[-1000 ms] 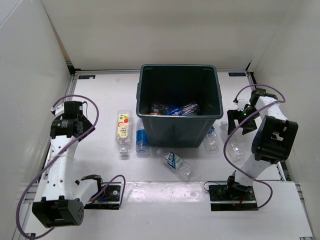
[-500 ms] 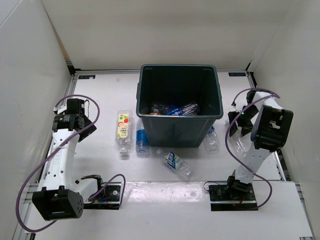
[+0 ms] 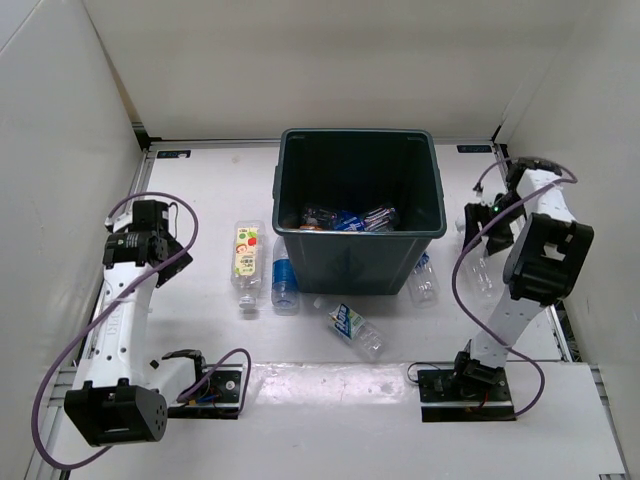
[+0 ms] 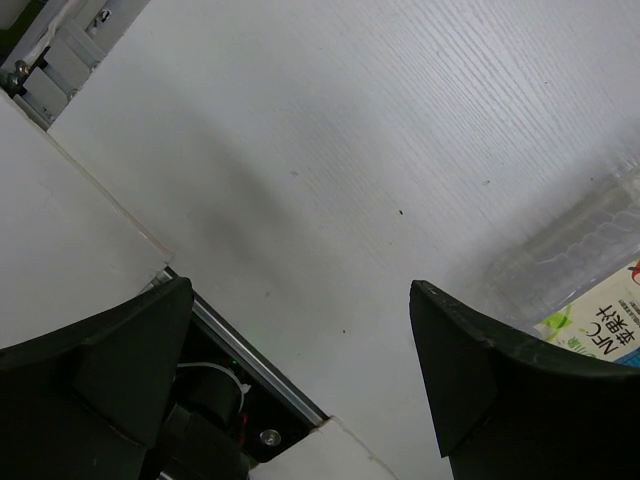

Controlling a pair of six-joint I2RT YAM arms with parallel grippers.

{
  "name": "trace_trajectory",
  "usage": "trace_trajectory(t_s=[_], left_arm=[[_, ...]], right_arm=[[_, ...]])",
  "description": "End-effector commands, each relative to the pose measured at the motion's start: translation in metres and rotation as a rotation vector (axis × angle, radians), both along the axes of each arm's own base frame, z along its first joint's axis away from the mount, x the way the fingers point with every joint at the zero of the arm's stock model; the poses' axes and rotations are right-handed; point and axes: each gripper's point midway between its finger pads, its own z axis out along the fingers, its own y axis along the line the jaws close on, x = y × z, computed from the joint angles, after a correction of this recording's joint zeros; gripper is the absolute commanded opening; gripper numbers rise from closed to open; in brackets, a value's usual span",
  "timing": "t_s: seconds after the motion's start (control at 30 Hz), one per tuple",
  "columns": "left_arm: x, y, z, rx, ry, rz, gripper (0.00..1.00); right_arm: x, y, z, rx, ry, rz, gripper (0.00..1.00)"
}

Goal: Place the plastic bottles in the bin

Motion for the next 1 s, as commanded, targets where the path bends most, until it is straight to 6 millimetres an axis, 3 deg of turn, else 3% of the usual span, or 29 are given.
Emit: trace_trajectory(t_s=[0.0, 0.07, 0.23, 0.27, 0.3, 0.33, 0.4, 0.43, 0.47, 0.5, 0.63, 0.73, 0.93, 0.97], left_arm=[[0.000, 0.000, 0.004, -0.003, -0.040, 0.008, 1.00], [0.001, -0.001, 0.005, -0.007, -0.047, 0.003, 1.00], [0.006, 0.002, 0.009, 0.013, -0.056, -0.020, 1.00], [0.006, 0.002, 0.009, 0.012, -0.055, -0.019, 1.00], [0.007, 0.002, 0.008, 0.010, -0.058, -0.021, 1.00], [0.010, 0.001, 0.009, 0.008, -0.067, -0.023, 1.00], [0.011, -0.002, 0.010, -0.004, -0.079, -0.034, 1.00], [0.014, -0.002, 0.011, -0.005, -0.096, -0.035, 1.00], [0.013, -0.003, 0.009, -0.006, -0.099, -0.040, 1.00], [0.017, -0.004, 0.012, -0.010, -0.128, -0.048, 1.00], [0.015, -0.004, 0.016, 0.001, -0.187, -0.055, 1.00], [0.019, -0.003, 0.019, 0.012, -0.251, -0.066, 1.00], [0.020, -0.010, 0.017, -0.007, -0.281, -0.120, 1.00], [0.020, -0.011, 0.016, -0.012, -0.278, -0.125, 1.00]], right_arm=[[0.005, 0.028, 0.060, 0.108, -0.144, 0.007, 0.00], [0.002, 0.037, 0.080, 0.157, -0.193, 0.020, 0.00], [0.027, 0.044, 0.158, 0.171, -0.455, 0.039, 0.00], [0.036, 0.045, 0.185, 0.149, -0.560, 0.044, 0.00], [0.041, 0.045, 0.200, 0.152, -0.606, 0.022, 0.00], [0.052, 0.041, 0.239, 0.126, -0.738, 0.018, 0.00], [0.059, 0.046, 0.271, 0.164, -0.825, -0.035, 0.00], [0.062, 0.048, 0.312, 0.153, -0.952, -0.020, 0.00], [0.062, 0.057, 0.328, 0.216, -0.976, -0.054, 0.00], [0.056, 0.066, 0.369, 0.245, -1.098, -0.026, 0.00], [0.037, 0.110, 0.441, 0.506, -1.242, -0.006, 0.00], [0.021, 0.140, 0.452, 0.643, -1.222, 0.081, 0.00], [-0.005, 0.180, 0.415, 0.781, -1.017, 0.231, 0.00], [-0.017, 0.198, 0.406, 0.796, -0.959, 0.275, 0.00]])
